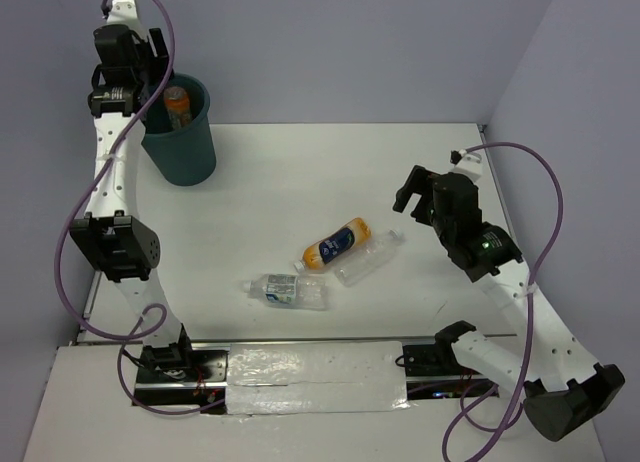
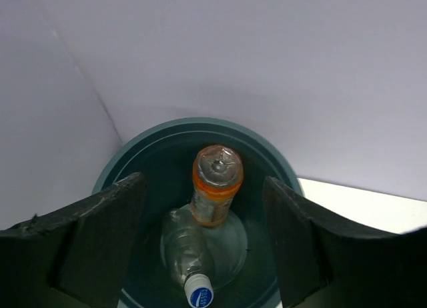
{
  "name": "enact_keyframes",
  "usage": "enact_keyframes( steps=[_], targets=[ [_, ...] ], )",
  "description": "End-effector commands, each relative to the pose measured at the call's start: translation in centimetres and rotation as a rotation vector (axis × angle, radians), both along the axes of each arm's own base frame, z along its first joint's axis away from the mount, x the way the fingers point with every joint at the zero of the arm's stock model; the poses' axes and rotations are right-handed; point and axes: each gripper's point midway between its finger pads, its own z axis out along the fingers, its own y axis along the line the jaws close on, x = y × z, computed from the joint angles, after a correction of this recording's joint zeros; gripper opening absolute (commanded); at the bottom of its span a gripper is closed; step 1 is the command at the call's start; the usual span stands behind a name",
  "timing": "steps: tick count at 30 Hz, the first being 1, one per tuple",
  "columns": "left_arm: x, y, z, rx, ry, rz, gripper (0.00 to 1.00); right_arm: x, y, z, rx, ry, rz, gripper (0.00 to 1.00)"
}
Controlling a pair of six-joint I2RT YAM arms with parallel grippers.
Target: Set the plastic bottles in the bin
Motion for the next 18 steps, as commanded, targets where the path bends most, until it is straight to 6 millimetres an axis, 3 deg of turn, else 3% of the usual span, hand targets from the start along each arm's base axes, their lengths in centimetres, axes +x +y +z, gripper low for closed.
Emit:
enact_keyframes(
  steps=[1, 4, 5, 6, 7, 8, 9, 11, 12, 13, 14, 15, 18],
  targets=[
    [-1.0, -1.8, 5.3, -0.042, -0.136, -0.076, 0.85, 0.5, 0.5, 2.1, 0.023, -0.043, 0.011, 1.0],
    [-3.1, -4.6, 6.6, -0.085, -0.15, -0.164, 0.9, 0.7, 0.9, 2.0, 0.033, -0.043, 0.024, 1.0],
    [-3.6, -5.5, 5.3, -0.092, -0.105, -0.177, 0.91, 0.7, 1.1, 1.8, 0.034, -0.035, 0.027, 1.0],
    [-5.3, -6.7, 6.4, -0.076, -0.115, -0.21, 0.92, 0.8, 1.1, 1.6, 0.037, -0.032, 0.027, 1.0],
    [-6.2, -9.1, 6.1, -0.071, -0.095, -0.26, 0.92, 0.7, 1.2, 1.6, 0.043, -0.03, 0.027, 1.0],
    [-7.1, -11.2, 3.4, -0.069, -0.016, -0.303, 0.92, 0.7, 1.3, 1.4, 0.044, -0.026, 0.032, 1.0],
    [-8.9, -12.6, 3.7, -0.042, -0.011, -0.34, 0.92, 0.6, 1.3, 1.5, 0.048, -0.031, 0.035, 1.0],
    [-11.2, -17.1, -0.3, -0.025, 0.109, -0.416, 0.92, 0.5, 1.3, 1.2, 0.047, -0.025, 0.035, 1.0],
    [-12.8, -18.6, -0.7, -0.025, 0.122, -0.456, 0.92, 0.5, 1.3, 1.2, 0.049, -0.029, 0.036, 1.0],
    [-14.4, -22.3, -1.8, -0.025, 0.154, -0.561, 0.92, 0.4, 1.2, 1.3, 0.05, -0.032, 0.035, 1.0],
    [-15.6, -24.2, -4.5, -0.019, 0.222, -0.618, 0.93, 0.3, 1.2, 1.2, 0.05, -0.032, 0.036, 1.0],
    [-17.6, -27.4, -5.8, -0.011, 0.262, -0.708, 0.93, 0.3, 1.1, 1.3, 0.05, -0.036, 0.034, 1.0],
    [-20.4, -31.6, -10.5, 0.011, 0.391, -0.817, 0.94, 0.1, 0.7, 1.4, 0.044, -0.037, 0.016, 1.0]
  ],
)
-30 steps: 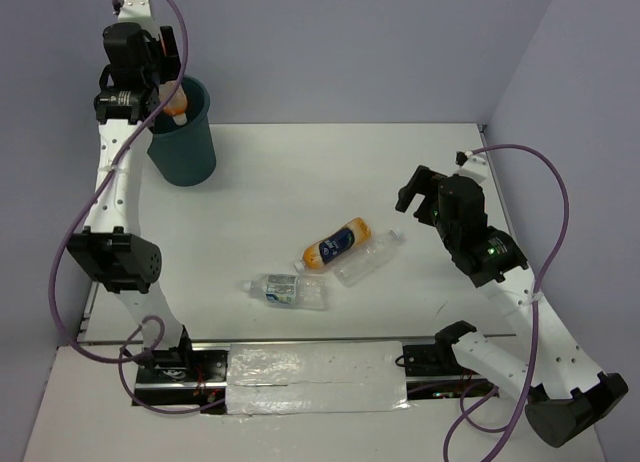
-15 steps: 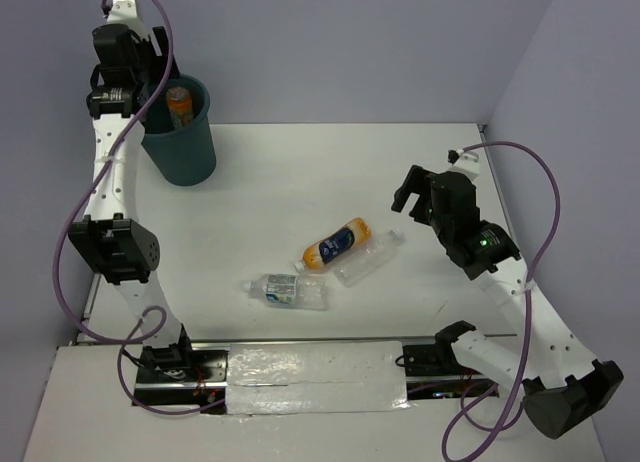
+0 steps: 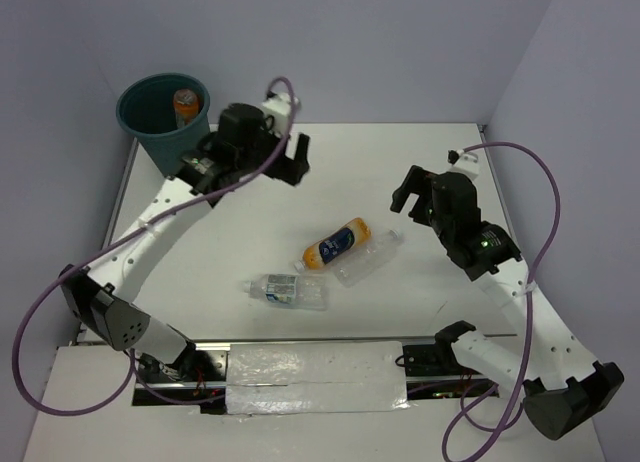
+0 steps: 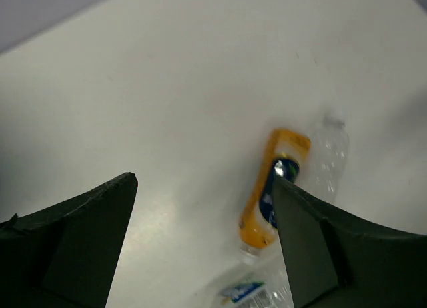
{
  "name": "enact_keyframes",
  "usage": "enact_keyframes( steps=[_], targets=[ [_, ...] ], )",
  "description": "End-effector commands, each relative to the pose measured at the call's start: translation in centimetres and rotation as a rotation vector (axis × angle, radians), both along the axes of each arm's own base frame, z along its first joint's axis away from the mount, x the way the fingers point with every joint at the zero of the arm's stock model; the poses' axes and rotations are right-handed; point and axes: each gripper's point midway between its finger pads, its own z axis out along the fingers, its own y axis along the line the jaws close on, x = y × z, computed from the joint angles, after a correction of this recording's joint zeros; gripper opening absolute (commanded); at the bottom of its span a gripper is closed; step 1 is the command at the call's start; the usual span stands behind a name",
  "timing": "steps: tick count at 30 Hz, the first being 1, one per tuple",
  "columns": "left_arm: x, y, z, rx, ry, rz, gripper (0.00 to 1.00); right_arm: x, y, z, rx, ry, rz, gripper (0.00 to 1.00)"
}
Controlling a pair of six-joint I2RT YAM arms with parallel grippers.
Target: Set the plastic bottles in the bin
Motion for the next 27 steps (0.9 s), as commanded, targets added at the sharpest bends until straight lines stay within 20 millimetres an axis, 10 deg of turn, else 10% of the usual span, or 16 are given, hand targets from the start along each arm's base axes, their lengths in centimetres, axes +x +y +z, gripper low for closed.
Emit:
enact_keyframes(
  steps=[1, 12, 27],
  targets=[
    [-3.6, -4.2, -6.4, 0.092, 0.153, -0.142, 0.95, -0.3, -0.4, 2.0, 0.025, -0.063, -0.026, 1.0],
    [-7.3, -12.1, -17.0, 0.186, 0.353, -0.33, 0.98, -3.1, -3.1, 3.2, 0.033, -0.14, -0.099, 1.0],
    [-5.1, -12.8, -26.5, 0.341, 0.465, -0.284, 0.98, -2.7, -2.7, 3.1, 0.037, -0.122, -0.09, 1.0]
  ],
)
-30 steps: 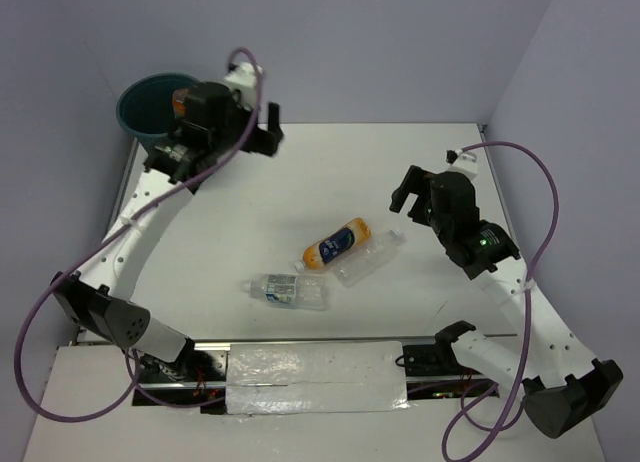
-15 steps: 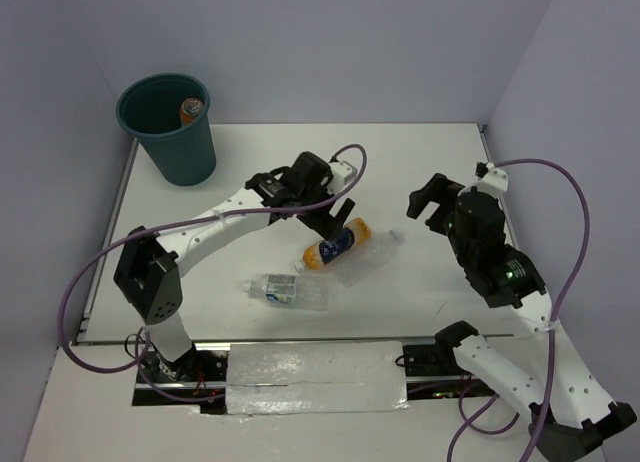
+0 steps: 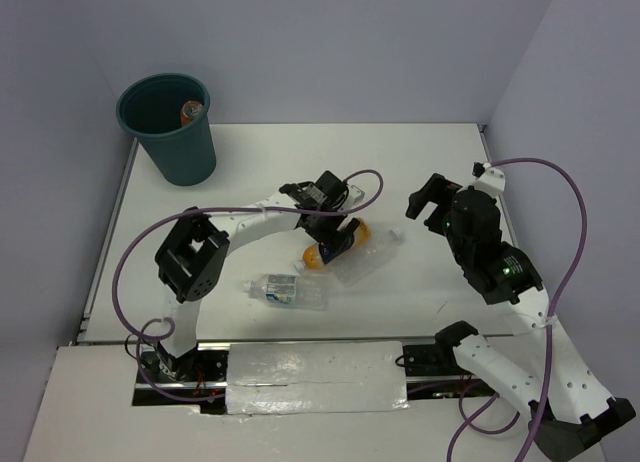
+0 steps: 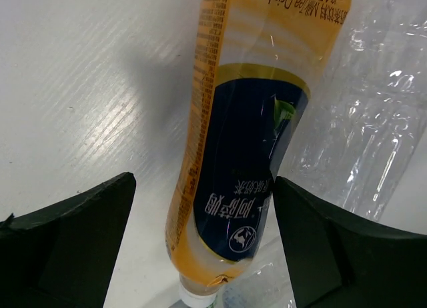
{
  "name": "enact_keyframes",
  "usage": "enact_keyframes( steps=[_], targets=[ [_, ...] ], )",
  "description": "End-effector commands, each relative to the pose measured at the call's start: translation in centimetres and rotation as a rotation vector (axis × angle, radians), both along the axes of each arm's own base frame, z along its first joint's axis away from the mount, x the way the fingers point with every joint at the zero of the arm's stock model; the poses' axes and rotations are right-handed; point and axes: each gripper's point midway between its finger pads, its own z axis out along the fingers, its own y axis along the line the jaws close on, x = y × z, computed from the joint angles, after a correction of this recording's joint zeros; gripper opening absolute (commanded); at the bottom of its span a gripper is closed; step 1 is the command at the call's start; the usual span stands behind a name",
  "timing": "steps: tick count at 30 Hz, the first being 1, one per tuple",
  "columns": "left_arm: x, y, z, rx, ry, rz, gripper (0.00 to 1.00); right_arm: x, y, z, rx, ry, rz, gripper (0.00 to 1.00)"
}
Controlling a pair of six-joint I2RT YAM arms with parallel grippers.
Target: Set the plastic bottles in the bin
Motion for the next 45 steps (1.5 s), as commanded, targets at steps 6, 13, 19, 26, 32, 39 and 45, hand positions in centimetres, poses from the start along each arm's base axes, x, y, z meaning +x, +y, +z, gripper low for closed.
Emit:
enact_keyframes(
  steps=[6, 13, 19, 26, 32, 39, 45],
  targets=[
    [2.3, -0.9, -1.4, 0.029, -0.047, 0.009, 0.86, 0.1, -0.1, 0.5, 0.002, -0.017, -0.007, 1.0],
    [4.5, 0.4, -1.3, 0.107, -0.115, 0.027, 0.61, -0.1, -0.3, 0.7, -0.006, -0.022, -0.014, 1.0],
    [9.6, 2.3, 8.5, 0.024, -0.275, 0.134, 0.59, -0.1, -0.4, 0.9, -0.008, -0.026, -0.017, 1.0],
    [15.2, 12.4, 29.9, -0.262, -0.618, 0.398, 0.6, -0.1, -0.5, 0.6, -0.017, -0.024, -0.018, 1.0],
    [16.5, 24.4, 40.0, -0.325, -0.905, 0.637, 0.64, 0.2, -0.4, 1.1, -0.023, -0.036, -0.014, 1.0],
    [19.1, 34.8, 41.2, -0.311, -1.049, 0.903, 0.67, 0.6, 0.1, 0.8, -0.022, -0.023, 0.004, 1.0],
    [22.9, 41.0, 37.6, -0.334, -1.036, 0.982, 0.66, 1.1, 0.3, 0.9, -0.043, -0.01, 0.012, 1.0]
  ],
)
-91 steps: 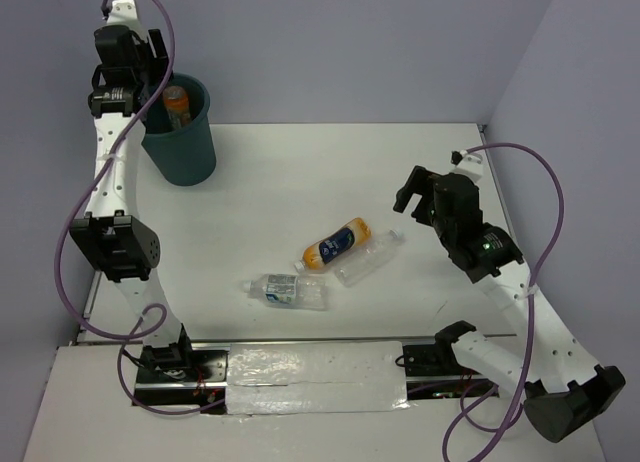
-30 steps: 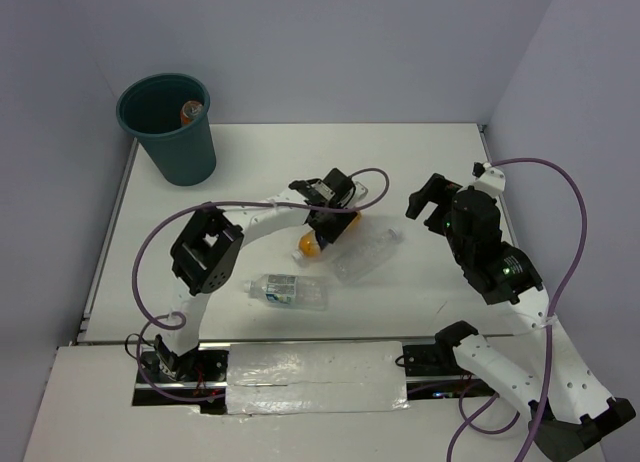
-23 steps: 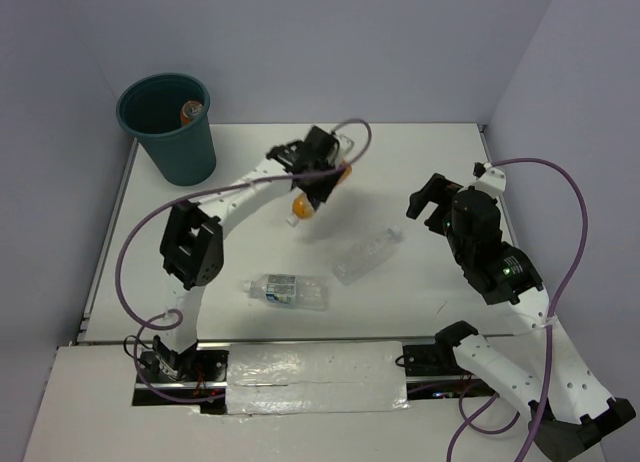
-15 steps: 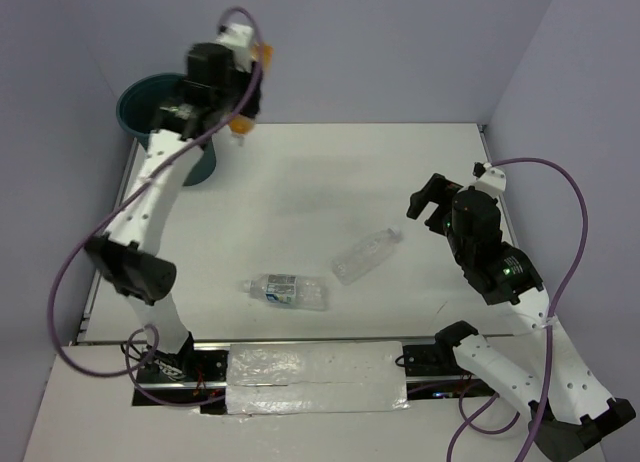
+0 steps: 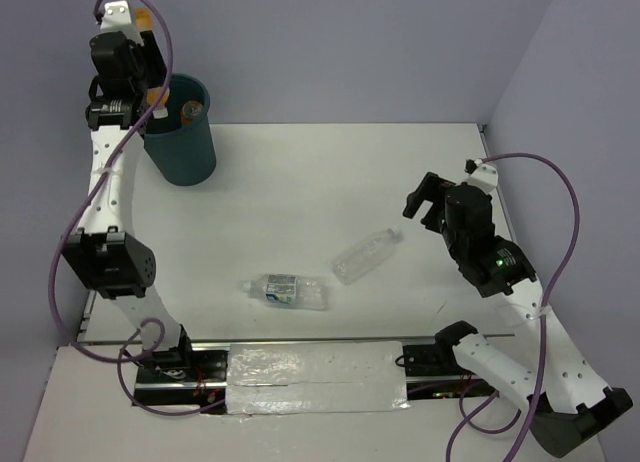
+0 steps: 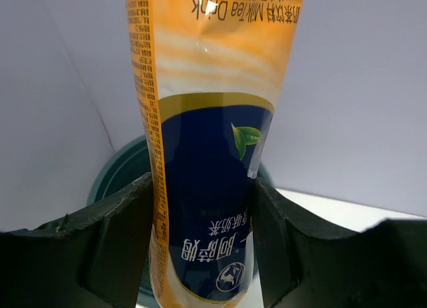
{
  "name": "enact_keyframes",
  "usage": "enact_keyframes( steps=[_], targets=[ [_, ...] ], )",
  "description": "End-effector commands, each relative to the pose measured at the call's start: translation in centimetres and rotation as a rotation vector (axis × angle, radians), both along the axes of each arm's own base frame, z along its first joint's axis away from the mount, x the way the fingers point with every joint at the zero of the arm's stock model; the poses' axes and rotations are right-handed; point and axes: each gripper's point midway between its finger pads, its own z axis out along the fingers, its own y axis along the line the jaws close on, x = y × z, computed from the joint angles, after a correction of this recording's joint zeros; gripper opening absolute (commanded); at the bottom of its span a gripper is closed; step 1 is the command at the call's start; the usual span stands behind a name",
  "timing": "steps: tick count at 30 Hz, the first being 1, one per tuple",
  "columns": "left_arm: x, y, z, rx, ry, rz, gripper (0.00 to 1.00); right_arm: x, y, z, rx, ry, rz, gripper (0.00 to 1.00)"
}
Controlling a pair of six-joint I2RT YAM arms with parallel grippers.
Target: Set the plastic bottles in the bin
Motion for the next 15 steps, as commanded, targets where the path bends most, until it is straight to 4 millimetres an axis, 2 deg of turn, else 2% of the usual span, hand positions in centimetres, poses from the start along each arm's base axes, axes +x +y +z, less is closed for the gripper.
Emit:
enact_keyframes(
  steps=[1, 5, 9, 10, 12, 13, 15],
  targets=[
    [2.3, 2.8, -0.5, -0.057, -0.061, 0.001, 0.66, 0.5, 0.2, 2.0, -0.004, -0.045, 0.008, 1.0],
    [4.1, 4.0, -4.5, -0.059, 0.007, 0.01, 0.67, 0.8, 0.1, 2.0, -0.022, -0.044, 0.004, 1.0],
    [4.9, 4.5, -8.1, -0.065, 0.06, 0.028, 0.7, 1.4, 0.6, 1.5, -0.023, -0.028, 0.013, 1.0],
    [4.8, 4.8, -9.5, -0.073, 0.084, 0.045, 0.7, 1.6, 0.8, 1.4, -0.021, -0.021, 0.016, 1.0],
    [4.6, 5.1, -9.9, -0.079, 0.076, 0.058, 0.71, 1.9, 1.1, 1.3, -0.018, -0.016, 0.024, 1.0],
    [4.5, 5.1, -10.8, -0.09, 0.088, 0.059, 0.72, 1.9, 1.1, 1.1, -0.019, -0.011, 0.025, 1.0],
    [4.3, 5.3, -10.8, -0.09, 0.077, 0.062, 0.72, 1.9, 1.2, 0.9, -0.022, -0.006, 0.029, 1.0]
  ],
)
